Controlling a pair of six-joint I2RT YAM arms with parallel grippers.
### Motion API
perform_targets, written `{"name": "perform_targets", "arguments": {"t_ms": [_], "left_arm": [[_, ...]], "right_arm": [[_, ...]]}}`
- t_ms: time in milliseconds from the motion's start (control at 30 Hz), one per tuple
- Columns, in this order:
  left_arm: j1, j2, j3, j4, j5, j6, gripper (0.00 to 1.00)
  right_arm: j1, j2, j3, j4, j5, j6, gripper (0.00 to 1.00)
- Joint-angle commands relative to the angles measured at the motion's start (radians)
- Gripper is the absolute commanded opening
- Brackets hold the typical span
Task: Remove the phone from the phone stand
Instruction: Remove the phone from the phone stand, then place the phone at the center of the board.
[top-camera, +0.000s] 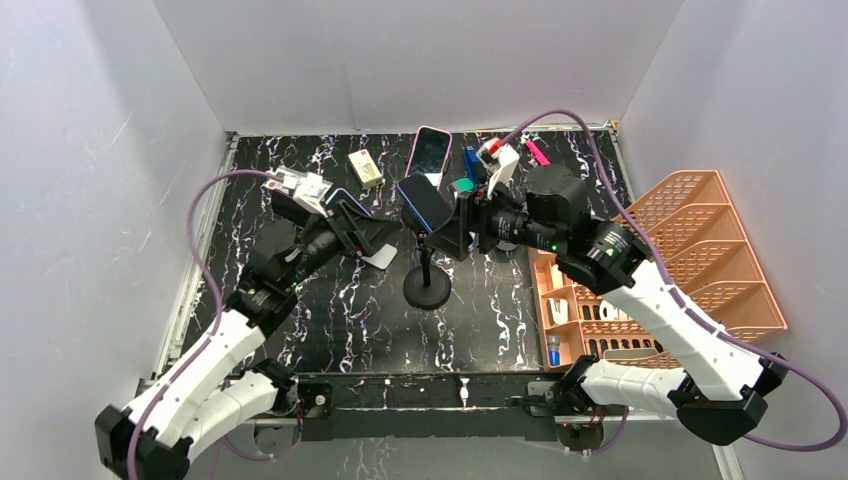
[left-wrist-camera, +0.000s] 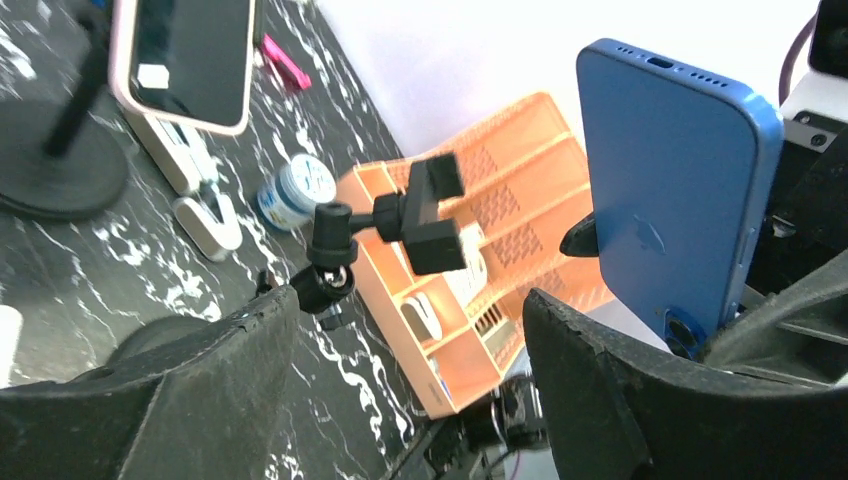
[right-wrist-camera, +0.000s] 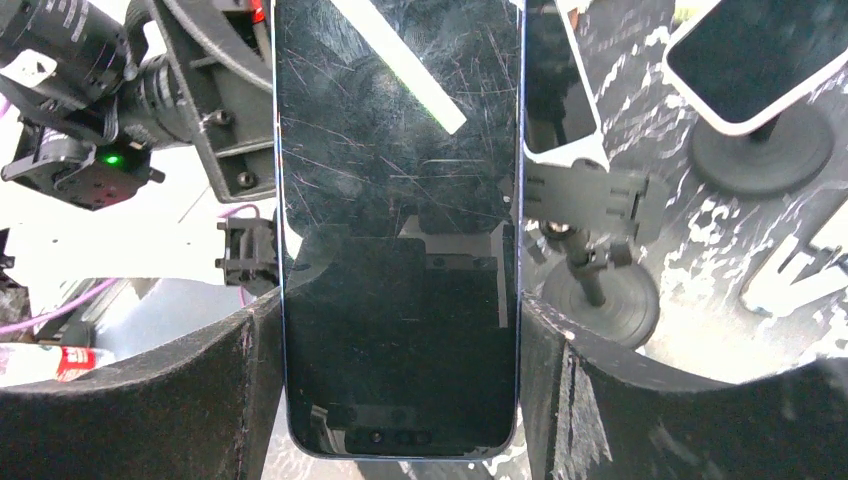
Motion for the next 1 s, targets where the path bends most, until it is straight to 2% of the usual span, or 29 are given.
{"name": "perform_targets", "arguments": {"t_ms": [0, 100, 267, 433, 600, 733, 867, 967], "left_arm": [[0.004, -0.109, 0.107, -0.178, -0.217, 0.080, 0.80], [0.004, -0.101, 0.187, -0.250, -0.290, 0.057, 0.80], [0.004, -0.105, 0.251, -0.228, -0.342, -0.002, 0.80], [0.004, -0.086, 0.283, -0.122, -0.286, -0.019, 0.80], [0.004, -0.051, 0.263, 0.074, -0.153, -0.027, 0.80], [0.004, -0.034, 0.290, 0.056, -0.170, -0.019, 0.80], [0.004, -0.035, 0.276, 0.105, -0.176, 0.001, 0.79], [0.003, -0.017, 0.298, 0.051, -0.186, 0.017, 0.74]], "right_arm": [[-0.003, -0.010, 0.122, 0.114, 0.025, -0.114, 0.00], [-0.002, 0.008, 0.137, 0.158, 0.050, -0.170, 0.00], [0.004, 0.011, 0.097, 0.298, 0.110, -0.243, 0.00], [0.027, 0.042, 0.102, 0.382, 0.173, -0.268, 0.00], [0.129, 0.095, 0.131, 0.406, 0.358, -0.309, 0.00], [0.170, 0.135, 0.162, 0.399, 0.445, -0.304, 0.00], [0.192, 0.163, 0.188, 0.372, 0.494, -0.286, 0.00], [0.199, 0.165, 0.180, 0.371, 0.502, -0.272, 0.00]]}}
